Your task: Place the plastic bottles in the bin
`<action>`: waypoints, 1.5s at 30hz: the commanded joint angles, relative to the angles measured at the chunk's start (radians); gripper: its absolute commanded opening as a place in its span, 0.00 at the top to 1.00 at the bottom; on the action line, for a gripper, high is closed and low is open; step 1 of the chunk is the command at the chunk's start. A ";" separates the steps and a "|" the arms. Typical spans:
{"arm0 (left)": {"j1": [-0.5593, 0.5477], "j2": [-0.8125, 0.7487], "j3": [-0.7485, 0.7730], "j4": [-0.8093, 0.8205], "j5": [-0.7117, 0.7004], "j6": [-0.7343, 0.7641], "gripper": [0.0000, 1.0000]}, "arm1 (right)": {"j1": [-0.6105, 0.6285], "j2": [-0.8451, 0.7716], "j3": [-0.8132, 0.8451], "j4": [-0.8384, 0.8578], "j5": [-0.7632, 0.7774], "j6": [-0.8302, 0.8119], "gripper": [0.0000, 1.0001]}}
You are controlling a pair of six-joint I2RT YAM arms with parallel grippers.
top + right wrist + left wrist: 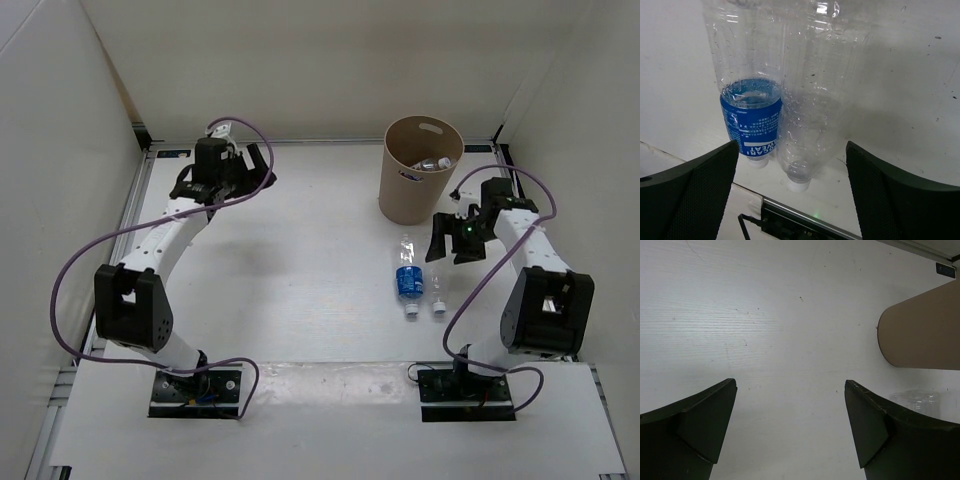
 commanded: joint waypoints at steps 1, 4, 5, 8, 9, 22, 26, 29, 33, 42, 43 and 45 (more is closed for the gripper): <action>0.019 -0.059 -0.030 0.030 0.018 0.001 0.01 | 0.000 0.041 0.056 -0.033 0.006 0.021 0.12; 0.023 -0.060 -0.054 0.036 0.019 0.001 0.01 | -0.013 0.089 0.085 -0.043 0.014 0.038 0.16; 0.023 -0.065 -0.066 0.039 0.022 -0.003 0.01 | -0.013 0.128 0.106 -0.045 0.022 0.038 0.18; 0.025 -0.071 -0.087 0.058 0.039 -0.009 0.01 | -0.011 0.186 0.149 -0.074 0.055 0.024 0.19; 0.026 -0.075 -0.088 0.055 0.041 -0.014 0.01 | -0.010 0.199 0.157 -0.091 0.068 0.022 0.19; 0.034 -0.115 -0.085 -0.013 0.033 -0.006 0.01 | 0.020 0.377 0.289 -0.161 0.143 -0.021 0.23; 0.037 -0.118 -0.077 -0.036 0.030 -0.006 0.01 | 0.062 0.389 0.286 -0.183 0.184 -0.022 0.23; 0.040 -0.117 -0.071 -0.047 0.030 -0.002 0.01 | 0.089 0.392 0.271 -0.200 0.216 -0.018 0.31; 0.046 -0.121 -0.074 -0.054 0.029 -0.002 0.01 | 0.096 0.379 0.242 -0.212 0.244 -0.014 0.45; 0.049 -0.131 -0.109 -0.051 0.027 -0.006 0.01 | 0.034 0.311 0.206 -0.209 0.292 -0.007 0.97; 0.048 -0.129 -0.110 -0.050 0.025 -0.008 0.01 | 0.021 0.285 0.214 -0.209 0.279 0.002 1.00; 0.048 -0.131 -0.116 -0.041 0.027 -0.016 0.01 | -0.023 0.264 0.225 -0.221 0.267 0.007 1.00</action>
